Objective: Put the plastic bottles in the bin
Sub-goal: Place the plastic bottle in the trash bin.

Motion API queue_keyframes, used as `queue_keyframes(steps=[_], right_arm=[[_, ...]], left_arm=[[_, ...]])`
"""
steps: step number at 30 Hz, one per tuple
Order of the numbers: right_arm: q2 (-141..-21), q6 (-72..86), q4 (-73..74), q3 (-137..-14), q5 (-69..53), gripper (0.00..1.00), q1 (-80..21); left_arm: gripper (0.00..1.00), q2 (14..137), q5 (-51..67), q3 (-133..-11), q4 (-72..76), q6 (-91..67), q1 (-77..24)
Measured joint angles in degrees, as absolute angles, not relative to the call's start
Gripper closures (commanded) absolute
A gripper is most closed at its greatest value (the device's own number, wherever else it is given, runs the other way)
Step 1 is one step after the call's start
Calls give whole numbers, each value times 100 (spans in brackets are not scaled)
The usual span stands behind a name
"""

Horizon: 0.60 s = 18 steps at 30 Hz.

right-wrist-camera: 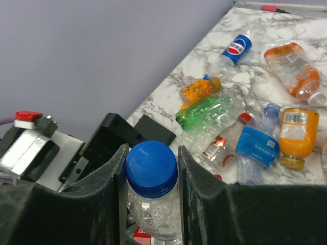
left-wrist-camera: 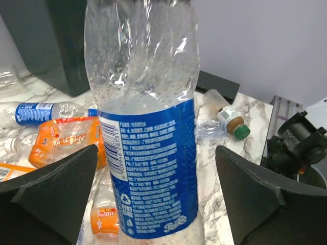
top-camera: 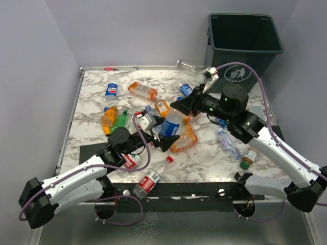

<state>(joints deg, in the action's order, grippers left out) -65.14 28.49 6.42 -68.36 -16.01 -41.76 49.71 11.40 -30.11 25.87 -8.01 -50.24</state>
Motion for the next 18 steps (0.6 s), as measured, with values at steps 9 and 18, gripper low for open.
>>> queue_keyframes(steps=[9,18], right_arm=[[-6805,1946,2281,-9100,-95,99,-4180],[-7113,-810,-8,-10294,3498,99,-3697]], left_arm=[[1,4687,469,-3013,2644,-770,-5026],[1,4517,-464,-3030,2624,-751,-5026]])
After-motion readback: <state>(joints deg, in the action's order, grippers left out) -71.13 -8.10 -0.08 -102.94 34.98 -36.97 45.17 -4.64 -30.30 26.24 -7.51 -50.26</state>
